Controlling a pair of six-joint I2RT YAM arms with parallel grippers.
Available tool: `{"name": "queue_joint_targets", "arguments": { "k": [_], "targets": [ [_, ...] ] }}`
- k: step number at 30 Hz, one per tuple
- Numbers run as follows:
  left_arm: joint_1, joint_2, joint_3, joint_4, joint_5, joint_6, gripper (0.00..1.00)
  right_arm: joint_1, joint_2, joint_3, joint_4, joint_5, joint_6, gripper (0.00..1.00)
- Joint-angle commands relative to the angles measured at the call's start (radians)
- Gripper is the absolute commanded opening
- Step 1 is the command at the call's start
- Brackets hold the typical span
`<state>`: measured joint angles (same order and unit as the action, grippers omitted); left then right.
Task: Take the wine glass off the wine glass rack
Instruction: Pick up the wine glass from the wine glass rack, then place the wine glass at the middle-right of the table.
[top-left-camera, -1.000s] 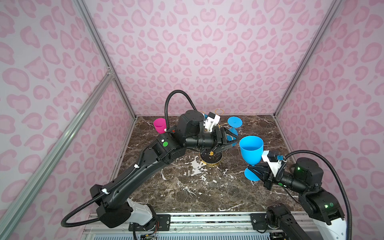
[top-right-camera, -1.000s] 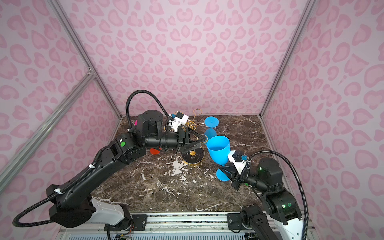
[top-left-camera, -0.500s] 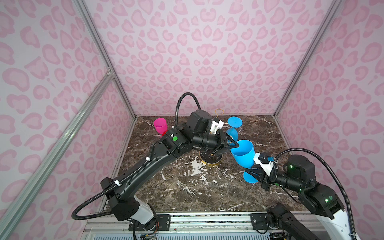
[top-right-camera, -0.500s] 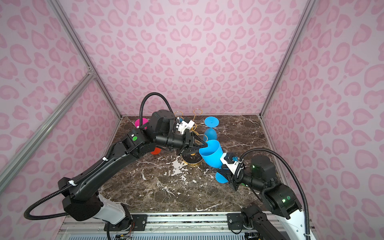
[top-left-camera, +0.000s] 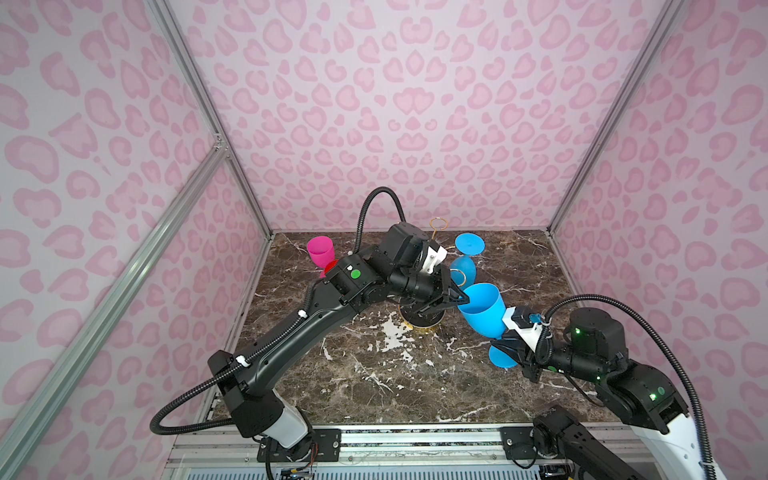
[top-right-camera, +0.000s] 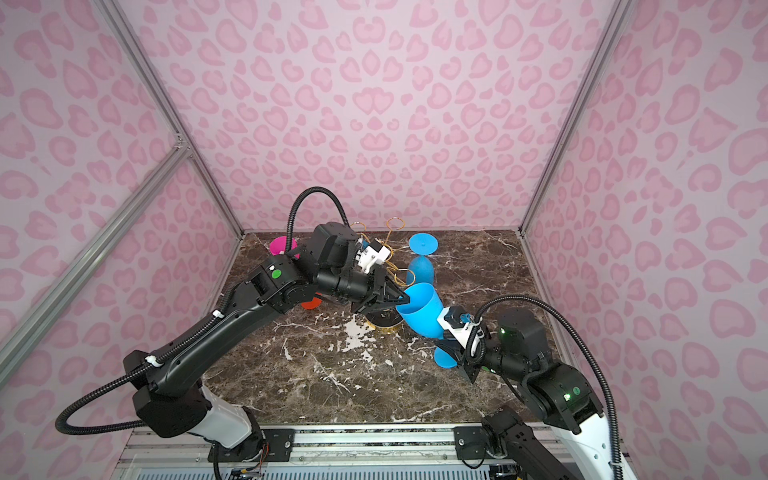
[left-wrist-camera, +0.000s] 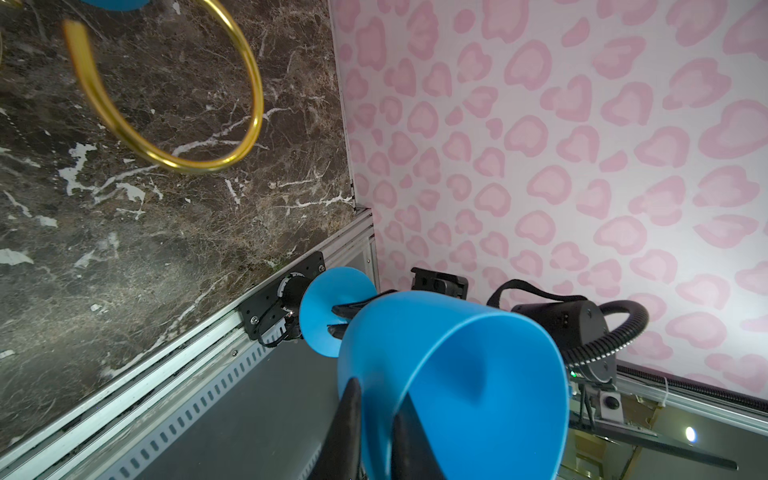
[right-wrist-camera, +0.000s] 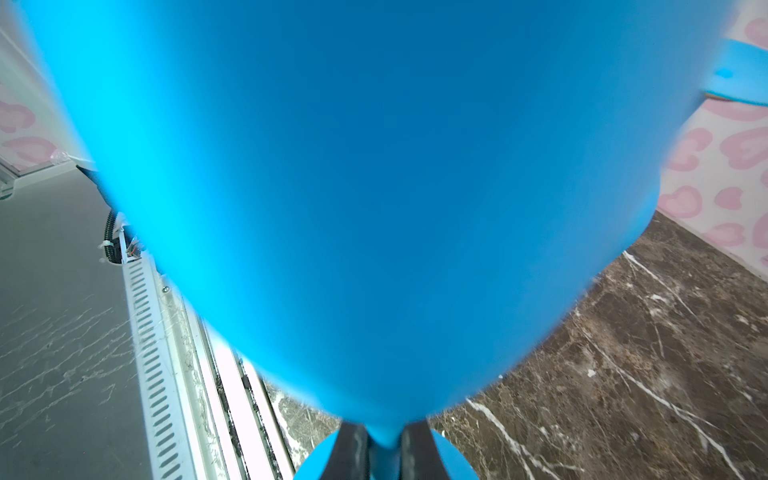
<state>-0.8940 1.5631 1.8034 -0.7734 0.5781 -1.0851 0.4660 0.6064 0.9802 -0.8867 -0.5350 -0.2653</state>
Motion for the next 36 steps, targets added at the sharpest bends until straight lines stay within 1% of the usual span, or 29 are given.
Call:
{"name": "queue_joint_targets", "arguments": {
  "k": [1,4,6,11,12,16,20,24,26,31,33,36],
  "targets": [
    [-0.002,0.006,0.015,0.010,0.045,0.002,0.09,0.005,0.000,0.011,0.020,0.007,-0.013,0.06],
    [-0.002,0.008,0.014,0.010,0.043,0.001,0.04,0.006,-0.003,0.010,0.025,0.016,-0.015,0.19],
    [-0.002,0.006,0.015,0.011,0.040,-0.001,0.03,0.006,-0.006,0.010,0.030,0.021,-0.015,0.32],
    [-0.002,0.000,0.010,0.021,0.028,-0.007,0.03,0.006,-0.038,0.008,0.048,0.070,-0.012,0.91],
    [-0.002,-0.001,0.010,0.025,0.022,-0.007,0.03,0.006,-0.051,0.009,0.055,0.089,-0.006,0.99],
    [-0.002,0.001,0.021,0.035,-0.012,0.009,0.03,0.006,-0.149,0.023,0.111,0.189,0.044,0.99],
    [-0.006,0.013,0.058,0.037,-0.087,0.046,0.03,0.005,-0.251,0.055,0.174,0.299,0.116,0.99],
    [-0.020,0.049,0.116,0.026,-0.172,0.112,0.03,0.009,-0.333,0.088,0.265,0.512,0.205,0.99],
    [-0.024,0.065,0.130,0.034,-0.192,0.120,0.03,0.023,-0.365,0.099,0.296,0.603,0.226,0.99],
    [-0.051,0.115,0.211,0.007,-0.250,0.172,0.03,0.110,-0.402,0.121,0.293,0.915,0.263,0.99],
    [-0.074,0.152,0.283,-0.062,-0.308,0.218,0.03,0.161,-0.412,0.117,0.297,1.052,0.291,0.99],
    [-0.117,0.238,0.433,-0.171,-0.405,0.300,0.03,0.234,-0.434,0.102,0.344,1.202,0.312,0.99]
  ]
}}
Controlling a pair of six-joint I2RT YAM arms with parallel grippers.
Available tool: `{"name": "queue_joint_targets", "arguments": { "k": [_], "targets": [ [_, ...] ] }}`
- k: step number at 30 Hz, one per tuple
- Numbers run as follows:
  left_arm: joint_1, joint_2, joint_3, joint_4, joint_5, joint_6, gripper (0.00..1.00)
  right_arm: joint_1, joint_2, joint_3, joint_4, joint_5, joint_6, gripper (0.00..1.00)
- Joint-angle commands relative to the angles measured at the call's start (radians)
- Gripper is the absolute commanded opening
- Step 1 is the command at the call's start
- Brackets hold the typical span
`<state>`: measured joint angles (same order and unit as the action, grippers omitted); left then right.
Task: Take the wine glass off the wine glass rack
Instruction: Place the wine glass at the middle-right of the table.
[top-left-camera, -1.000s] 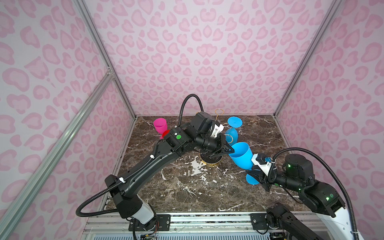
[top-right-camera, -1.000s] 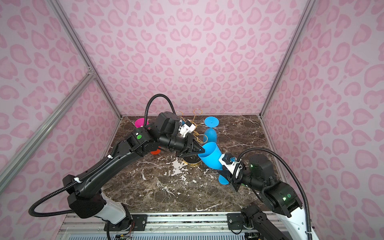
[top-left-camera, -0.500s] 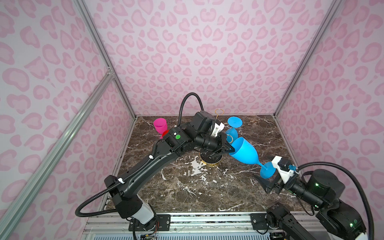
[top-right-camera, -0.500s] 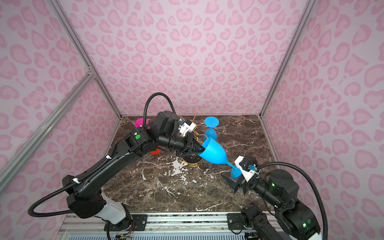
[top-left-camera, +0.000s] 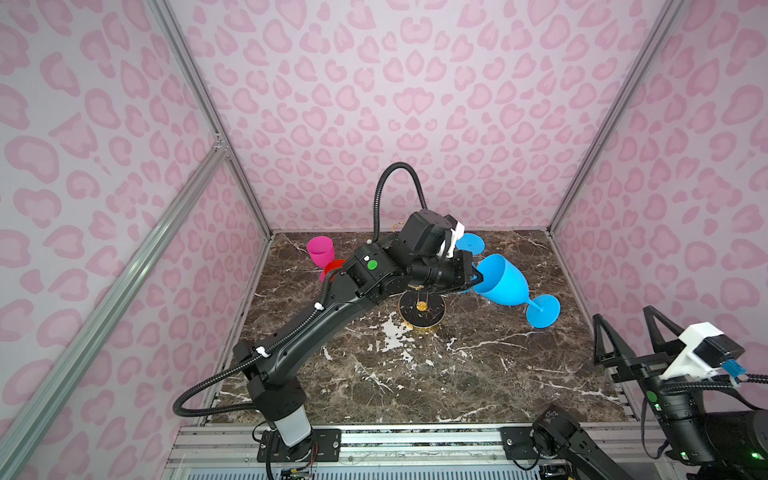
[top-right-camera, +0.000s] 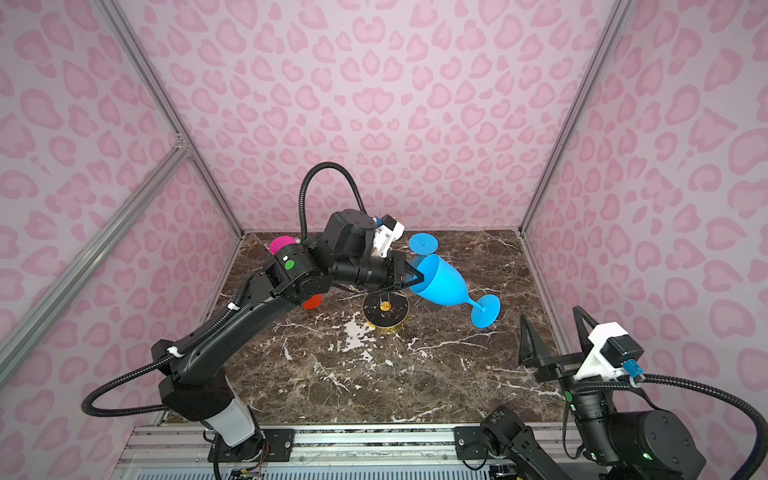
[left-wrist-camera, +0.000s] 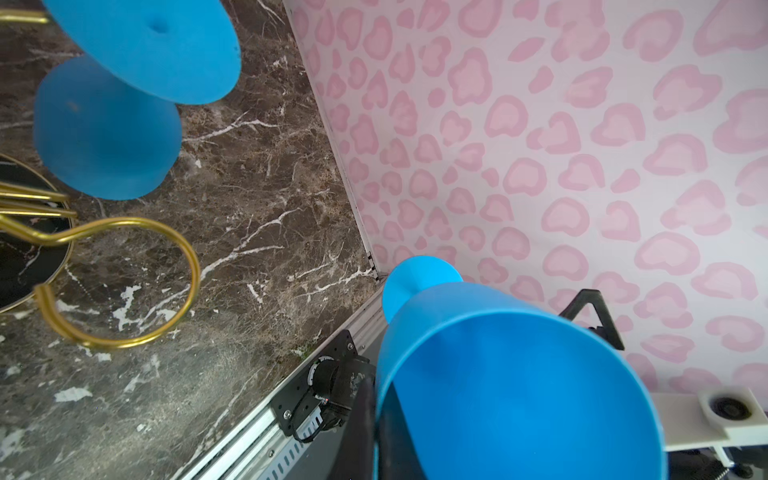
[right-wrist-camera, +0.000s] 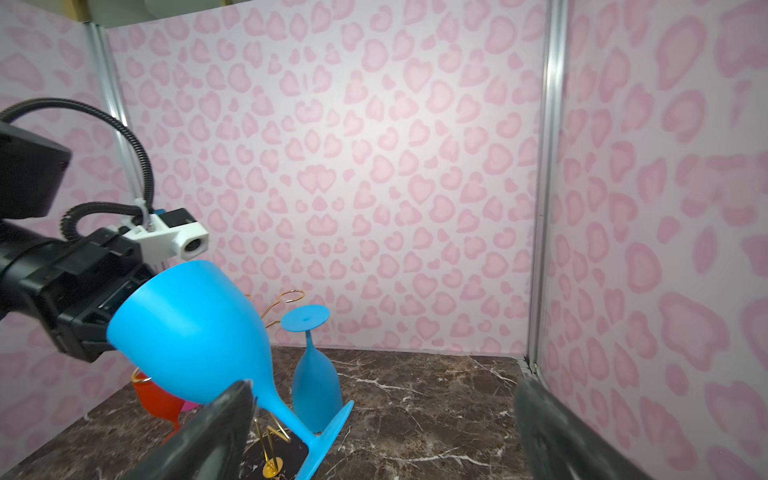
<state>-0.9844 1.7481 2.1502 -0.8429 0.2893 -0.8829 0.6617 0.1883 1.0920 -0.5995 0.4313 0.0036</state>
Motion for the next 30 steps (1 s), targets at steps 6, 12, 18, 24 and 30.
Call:
{"name": "queue_joint_targets", "arguments": {
  "k": [6,12,18,24,30],
  "targets": [
    [-0.108,0.192,0.201,-0.175,-0.289,0.206,0.03,0.161,-0.029,-0.008,0.122,0.434,0.035,0.99],
    [-0.164,0.316,0.263,-0.181,-0.457,0.301,0.03,0.228,0.014,0.011,0.130,0.496,0.006,0.99],
    [-0.178,0.419,0.293,-0.209,-0.506,0.362,0.03,0.285,0.016,0.015,0.146,0.531,0.002,0.99],
    [-0.180,0.503,0.290,-0.241,-0.555,0.425,0.03,0.352,-0.005,-0.003,0.143,0.563,0.020,0.99],
    [-0.152,0.554,0.275,-0.266,-0.521,0.429,0.03,0.381,0.010,0.002,0.127,0.579,0.021,0.99]
  ]
}}
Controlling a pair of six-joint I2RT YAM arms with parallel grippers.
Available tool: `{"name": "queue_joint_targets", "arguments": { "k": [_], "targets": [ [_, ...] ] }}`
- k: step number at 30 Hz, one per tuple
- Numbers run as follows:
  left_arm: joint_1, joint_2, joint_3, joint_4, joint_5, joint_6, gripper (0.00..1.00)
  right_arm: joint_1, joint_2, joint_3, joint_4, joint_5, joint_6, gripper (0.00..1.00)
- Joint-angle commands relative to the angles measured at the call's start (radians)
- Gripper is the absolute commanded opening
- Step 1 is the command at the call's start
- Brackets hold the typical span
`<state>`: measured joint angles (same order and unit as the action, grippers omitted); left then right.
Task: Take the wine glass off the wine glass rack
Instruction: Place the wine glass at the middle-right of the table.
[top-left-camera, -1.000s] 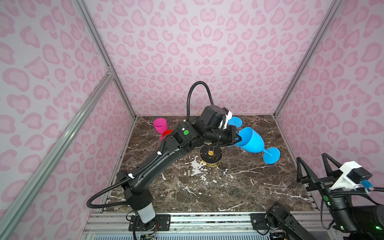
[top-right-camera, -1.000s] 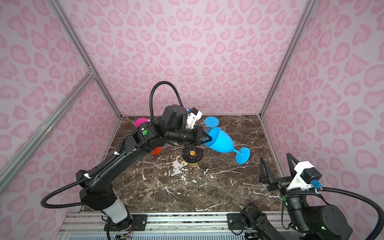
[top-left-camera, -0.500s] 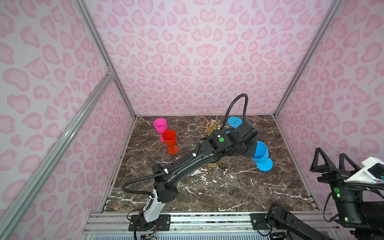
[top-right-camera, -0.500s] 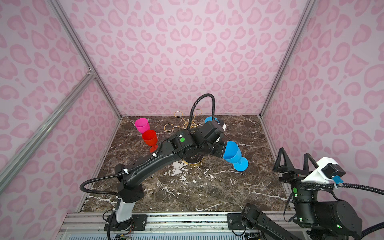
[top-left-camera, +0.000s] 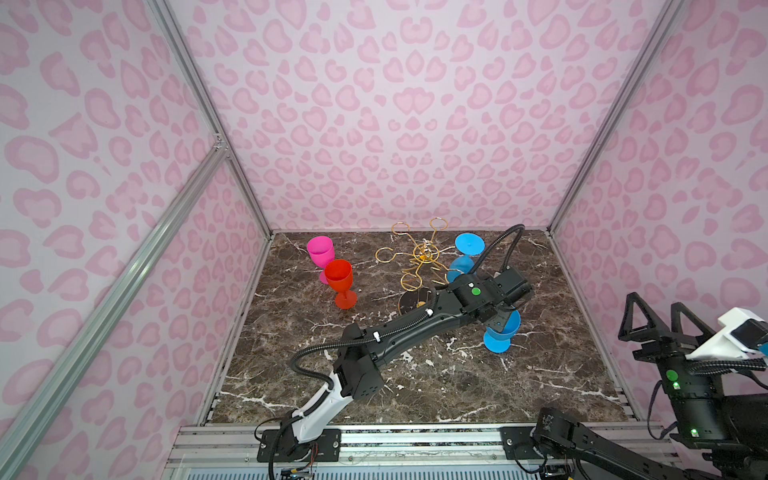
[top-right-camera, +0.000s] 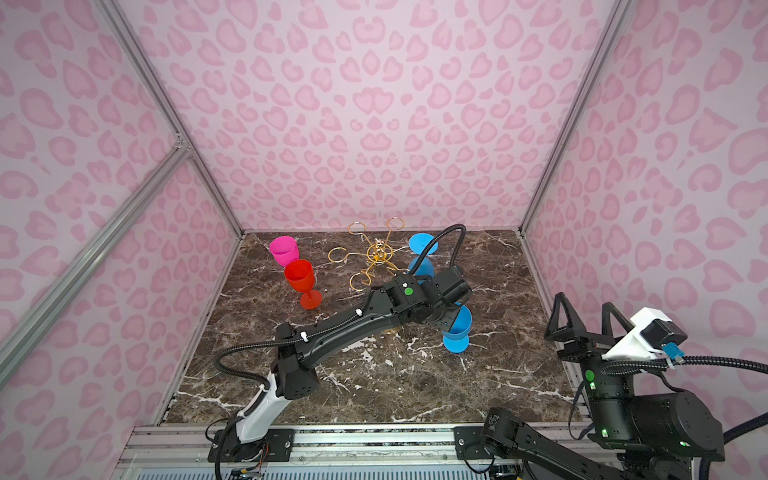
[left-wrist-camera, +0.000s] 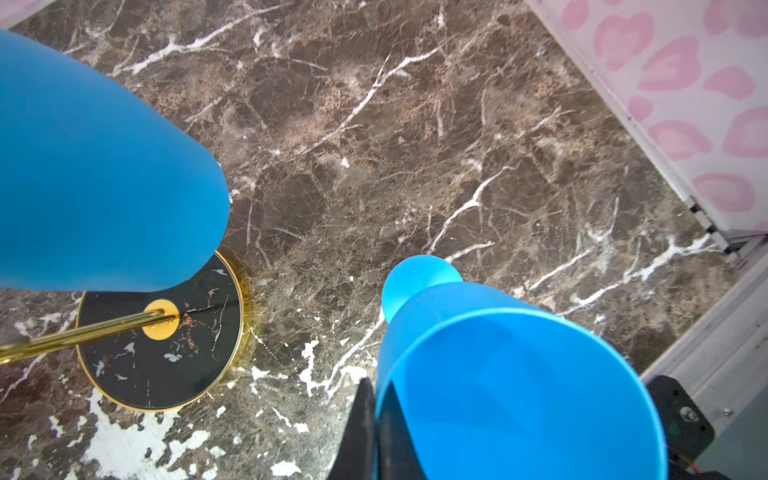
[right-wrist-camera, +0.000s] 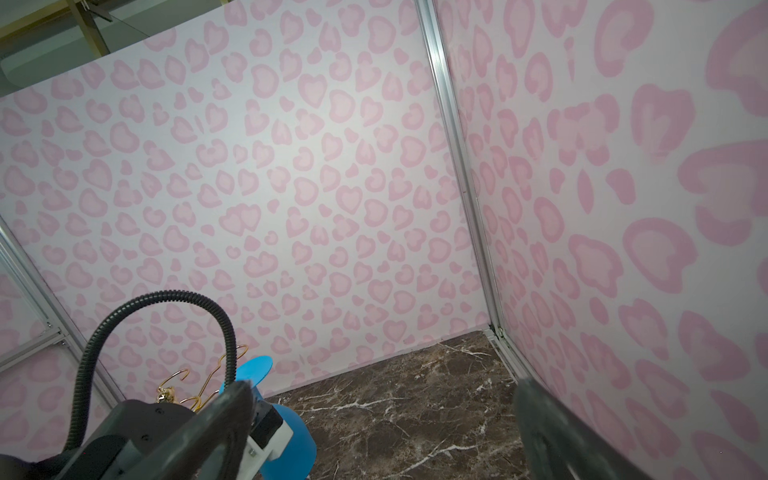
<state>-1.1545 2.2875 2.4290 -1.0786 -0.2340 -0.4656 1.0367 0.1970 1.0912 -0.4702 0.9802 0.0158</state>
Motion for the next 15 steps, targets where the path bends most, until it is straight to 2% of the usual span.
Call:
{"name": "queue_joint_targets", "arguments": {
  "k": [1,5,15],
  "targets": [
    [0.027,0.015,-0.017,-0.028,0.015,0.004,0.03,0.008,0.000,0.003,-0.004,0.032,0.010,0.99],
    [0.051,0.009,-0.060,-0.023,0.004,0.018,0.03,0.010,-0.014,0.000,-0.013,0.034,0.019,0.99],
    [0.070,0.030,-0.064,-0.061,0.010,0.037,0.03,0.025,-0.019,-0.002,-0.021,0.038,0.026,0.99]
  ]
}}
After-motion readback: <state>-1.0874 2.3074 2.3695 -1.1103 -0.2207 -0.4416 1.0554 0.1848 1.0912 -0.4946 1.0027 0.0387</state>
